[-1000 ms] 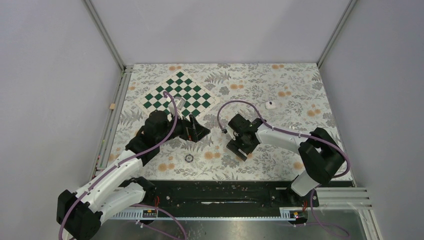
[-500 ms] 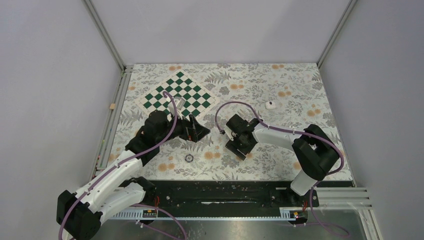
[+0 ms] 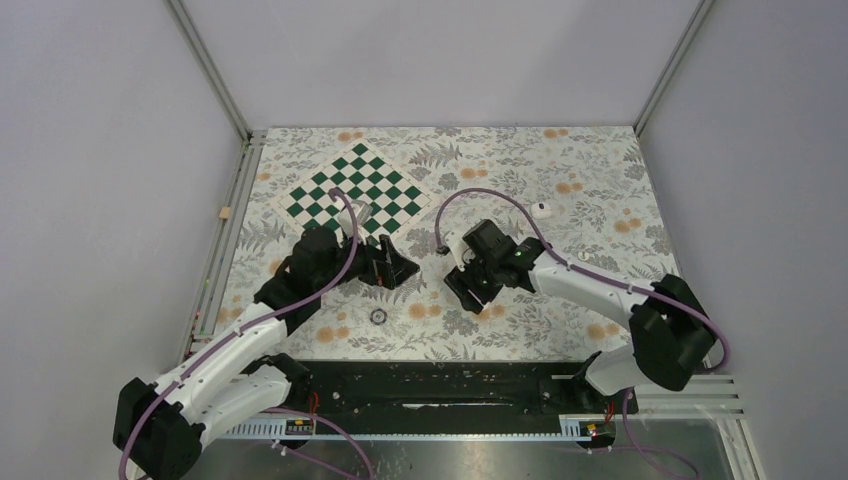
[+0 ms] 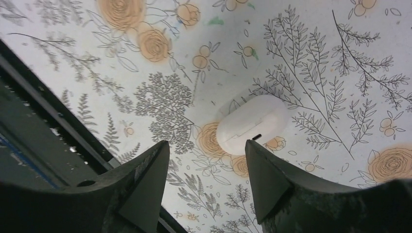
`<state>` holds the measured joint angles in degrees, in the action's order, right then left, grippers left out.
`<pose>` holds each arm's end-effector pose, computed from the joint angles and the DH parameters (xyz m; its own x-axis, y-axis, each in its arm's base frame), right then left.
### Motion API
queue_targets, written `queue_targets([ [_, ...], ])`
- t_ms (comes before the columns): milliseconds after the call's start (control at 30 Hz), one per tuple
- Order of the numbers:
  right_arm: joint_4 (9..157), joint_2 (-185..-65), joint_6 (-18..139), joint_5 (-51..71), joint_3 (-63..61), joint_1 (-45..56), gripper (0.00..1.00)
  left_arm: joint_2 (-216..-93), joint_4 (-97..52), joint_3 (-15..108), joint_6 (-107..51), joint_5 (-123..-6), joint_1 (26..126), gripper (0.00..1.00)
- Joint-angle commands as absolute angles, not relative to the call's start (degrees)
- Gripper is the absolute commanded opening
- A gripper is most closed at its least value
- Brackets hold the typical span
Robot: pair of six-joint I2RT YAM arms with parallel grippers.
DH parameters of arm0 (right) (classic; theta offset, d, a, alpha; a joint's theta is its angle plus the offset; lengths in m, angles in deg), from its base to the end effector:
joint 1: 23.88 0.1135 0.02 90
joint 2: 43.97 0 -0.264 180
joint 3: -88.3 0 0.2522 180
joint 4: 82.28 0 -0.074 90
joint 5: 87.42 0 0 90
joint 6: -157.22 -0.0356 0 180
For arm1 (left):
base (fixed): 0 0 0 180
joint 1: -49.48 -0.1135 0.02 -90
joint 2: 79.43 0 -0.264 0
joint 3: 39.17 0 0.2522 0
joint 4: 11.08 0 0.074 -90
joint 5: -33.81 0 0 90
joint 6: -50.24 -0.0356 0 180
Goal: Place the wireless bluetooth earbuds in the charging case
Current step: Pick up the charging case at the center of the board.
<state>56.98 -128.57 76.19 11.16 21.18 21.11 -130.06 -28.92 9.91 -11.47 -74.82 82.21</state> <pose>0.2036 0.2111 0.2077 -0.4762 -0.6940 -0.5400 -0.8391 0.5422 0.0432 0.1674 -0.1211 0.2750 -0.6089 -0.1425 -0.7804 0.5420 0.6435 -0.5404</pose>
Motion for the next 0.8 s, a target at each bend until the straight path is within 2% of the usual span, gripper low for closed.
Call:
queue_targets([
  [0,61.2,-123.6,72.8,15.2,23.2,20.5,0.66,-129.9,-23.2,7.3,-11.2,-74.4,82.4,0.99],
  [133,56.9,-124.7,64.5,11.9,20.6,17.4,0.66,-130.9,-23.3,7.6,-9.5,-73.6,82.3,0.99],
  [233,54.3,-127.3,54.0,10.8,19.7,12.7,0.61,-130.7,-22.9,7.5,-8.7,-72.8,82.3,0.99],
  [333,51.6,-130.7,47.5,10.4,18.9,10.4,0.66,-131.0,-22.6,7.5,-8.6,-72.7,82.3,0.99],
  [433,55.2,-131.5,43.5,12.9,20.9,10.5,0.72,-131.7,-22.3,7.5,-8.0,-73.2,82.3,0.99],
  [500,57.0,-131.5,41.4,11.0,22.2,10.7,0.72,-132.3,-22.1,7.6,-7.4,-73.4,82.3,0.99],
  [767,59.3,-135.5,38.9,7.6,22.1,13.2,0.65,-134.8,-17.7,5.7,-2.0,-72.6,82.4,0.99],
])
